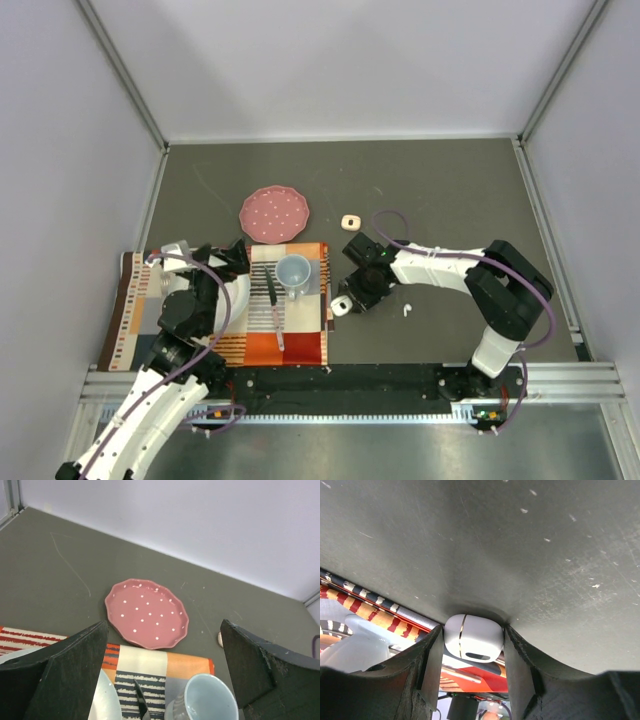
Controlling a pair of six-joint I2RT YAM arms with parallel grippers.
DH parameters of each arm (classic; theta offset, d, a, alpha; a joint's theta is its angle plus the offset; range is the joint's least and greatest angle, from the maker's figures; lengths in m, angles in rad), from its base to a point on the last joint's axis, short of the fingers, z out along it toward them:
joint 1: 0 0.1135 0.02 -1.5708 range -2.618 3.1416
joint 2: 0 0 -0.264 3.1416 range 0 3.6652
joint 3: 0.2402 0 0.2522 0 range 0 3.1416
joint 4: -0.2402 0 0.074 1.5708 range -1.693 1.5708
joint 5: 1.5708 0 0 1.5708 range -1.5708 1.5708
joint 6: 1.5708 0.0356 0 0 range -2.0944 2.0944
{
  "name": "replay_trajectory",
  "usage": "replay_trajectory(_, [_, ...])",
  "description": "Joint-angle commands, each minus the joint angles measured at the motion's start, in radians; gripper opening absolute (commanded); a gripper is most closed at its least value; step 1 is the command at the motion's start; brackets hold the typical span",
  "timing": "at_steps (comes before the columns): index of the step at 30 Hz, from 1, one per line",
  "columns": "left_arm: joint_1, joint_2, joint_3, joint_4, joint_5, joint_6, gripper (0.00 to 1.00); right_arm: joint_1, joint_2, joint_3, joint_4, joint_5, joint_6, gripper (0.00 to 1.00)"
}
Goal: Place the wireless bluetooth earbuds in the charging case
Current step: Pick up the charging case from the center of the board.
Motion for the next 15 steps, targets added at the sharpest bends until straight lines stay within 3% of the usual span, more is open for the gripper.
replay_trajectory(1, [0.003, -0.069, -0.024, 0.096, 0.041, 0.002, 0.99, 0.011, -0.017, -0.017, 0.041, 0.024, -0.016, 0.23])
replay_trajectory(3, [0.003, -0.098, -0.033, 0.108, 0.047, 0.002, 0.99, 0.009, -0.043, -0.021, 0.052, 0.044, -0.025, 0.17])
replay_trajectory(9, [0.003, -0.146, -0.033, 0.047, -0.03, -0.105, 0.99, 0.009, -0.137, -0.067, 0.058, 0.13, -0.019, 0.15])
replay_trajectory(15, [0.003, -0.161, -0.049, 0.079, 0.052, -0.064, 0.99, 0.009, -0.27, -0.158, 0.073, 0.237, 0.038, 0.08])
